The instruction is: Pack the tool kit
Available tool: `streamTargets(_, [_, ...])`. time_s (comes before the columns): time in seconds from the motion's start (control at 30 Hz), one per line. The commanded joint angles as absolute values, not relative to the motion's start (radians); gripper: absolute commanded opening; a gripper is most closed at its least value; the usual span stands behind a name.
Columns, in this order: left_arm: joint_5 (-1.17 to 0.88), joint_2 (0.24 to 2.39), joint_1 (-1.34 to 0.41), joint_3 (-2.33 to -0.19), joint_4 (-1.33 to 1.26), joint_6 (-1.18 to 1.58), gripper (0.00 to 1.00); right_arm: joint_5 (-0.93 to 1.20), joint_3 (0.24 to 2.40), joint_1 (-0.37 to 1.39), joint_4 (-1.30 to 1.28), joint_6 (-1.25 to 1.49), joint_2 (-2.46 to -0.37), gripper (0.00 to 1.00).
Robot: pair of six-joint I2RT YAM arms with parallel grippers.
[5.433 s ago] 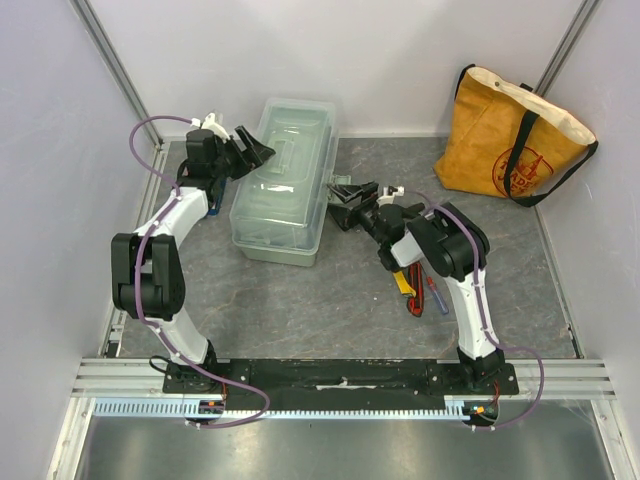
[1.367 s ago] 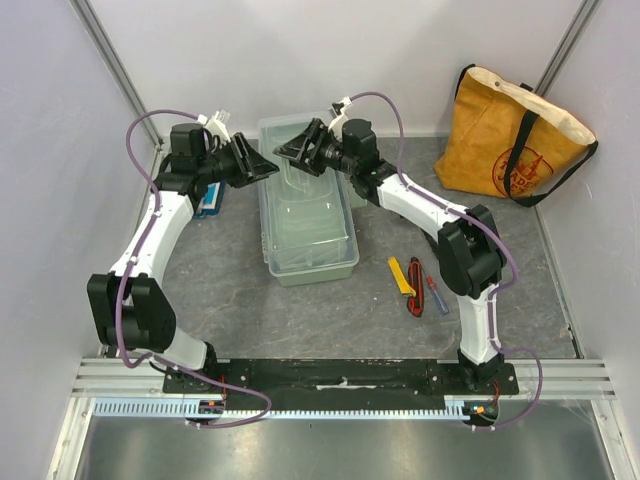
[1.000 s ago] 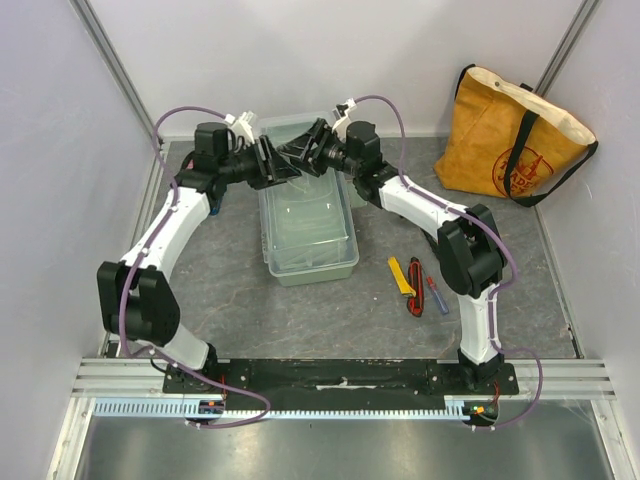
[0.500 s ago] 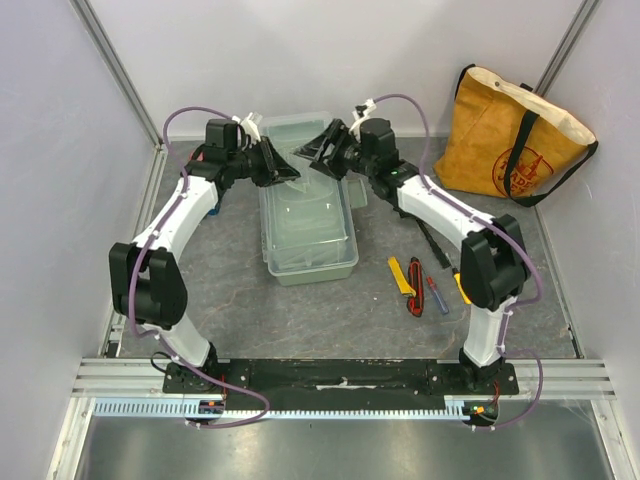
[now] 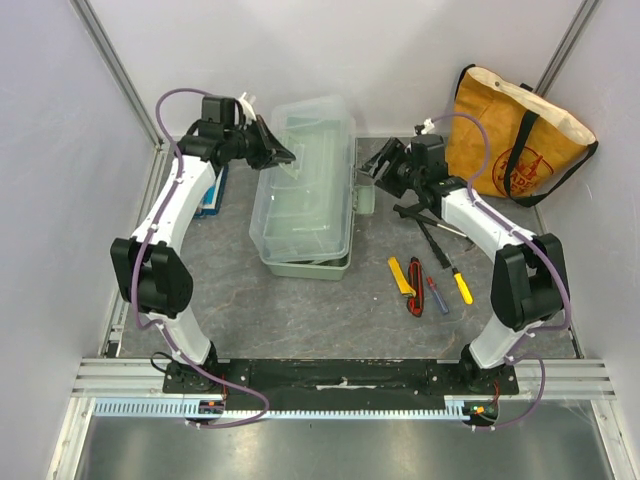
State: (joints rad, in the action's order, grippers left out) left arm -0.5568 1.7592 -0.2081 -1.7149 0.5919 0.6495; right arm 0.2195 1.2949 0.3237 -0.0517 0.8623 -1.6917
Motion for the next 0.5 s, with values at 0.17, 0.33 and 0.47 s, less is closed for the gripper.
streamTargets(0.17, [-0.555, 1.715, -0.198, -1.956, 0.483, 0.64, 0.02, 0.244, 1.204, 0.334, -0.129, 0.683, -1.591, 0.71])
streamTargets(0.33, [-0.537, 1.71, -0.181, -1.948, 0.509, 0.635, 0.02, 0.21, 1.149, 0.362, -0.182, 0.64, -1.56, 0.63])
streamTargets(0.47, [-0.528, 1.697, -0.167, -1.93, 0.511, 0.637, 0.02, 0.18, 1.15, 0.425, -0.218, 0.595, -1.568, 0.59])
